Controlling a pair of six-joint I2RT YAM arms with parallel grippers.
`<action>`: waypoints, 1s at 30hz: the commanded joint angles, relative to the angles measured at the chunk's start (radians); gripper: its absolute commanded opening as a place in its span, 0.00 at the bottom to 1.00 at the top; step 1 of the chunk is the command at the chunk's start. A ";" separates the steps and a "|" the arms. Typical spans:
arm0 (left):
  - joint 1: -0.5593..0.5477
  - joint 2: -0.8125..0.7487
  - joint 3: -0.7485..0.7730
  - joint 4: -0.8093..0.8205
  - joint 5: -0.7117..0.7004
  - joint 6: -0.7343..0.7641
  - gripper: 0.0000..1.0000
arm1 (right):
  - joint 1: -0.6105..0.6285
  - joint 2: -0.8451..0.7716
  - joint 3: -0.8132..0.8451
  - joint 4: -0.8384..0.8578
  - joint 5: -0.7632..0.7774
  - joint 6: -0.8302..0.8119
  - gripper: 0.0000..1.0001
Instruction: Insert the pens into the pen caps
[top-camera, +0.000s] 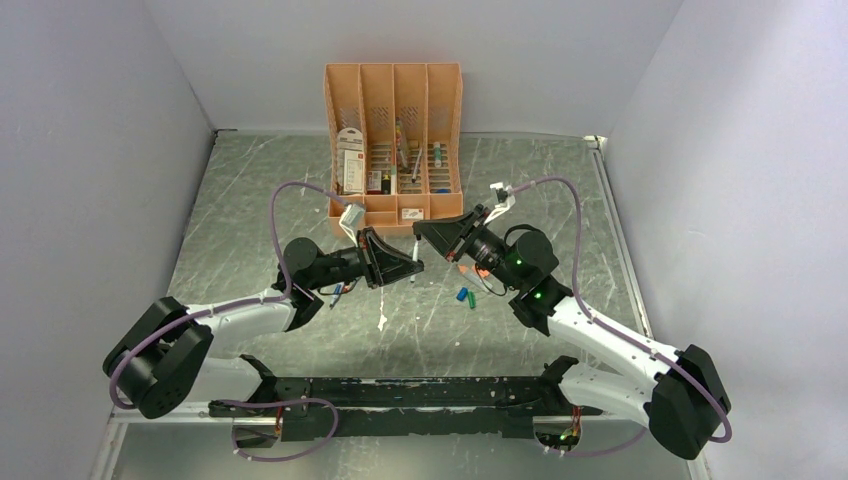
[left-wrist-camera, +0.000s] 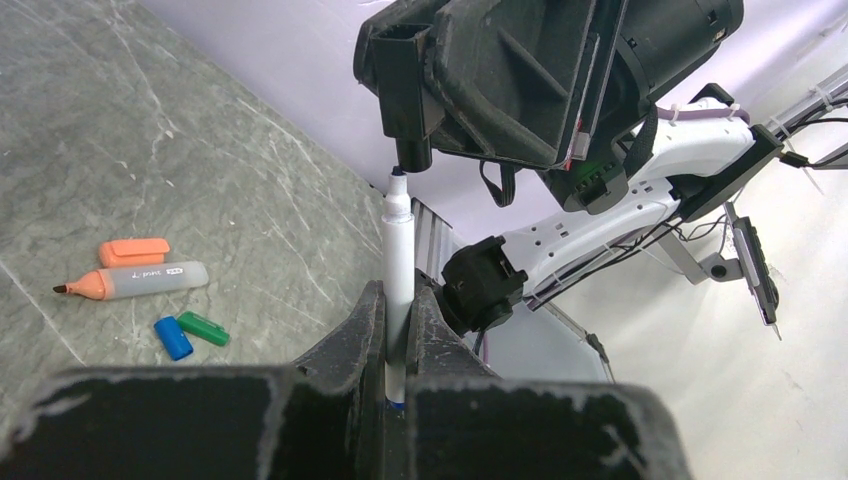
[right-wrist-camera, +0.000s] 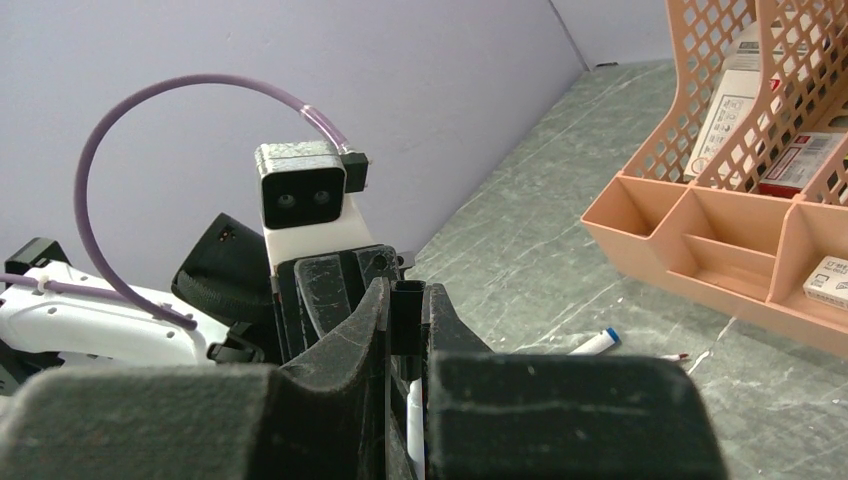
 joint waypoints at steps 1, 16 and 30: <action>-0.005 0.001 0.034 0.040 0.011 -0.002 0.07 | -0.001 -0.011 -0.021 0.024 -0.019 0.003 0.00; -0.009 -0.012 0.041 0.023 0.019 0.001 0.07 | -0.001 0.019 -0.004 0.026 -0.023 -0.006 0.00; -0.009 -0.015 0.038 0.029 0.015 0.002 0.07 | -0.001 0.028 -0.010 0.030 -0.020 -0.007 0.00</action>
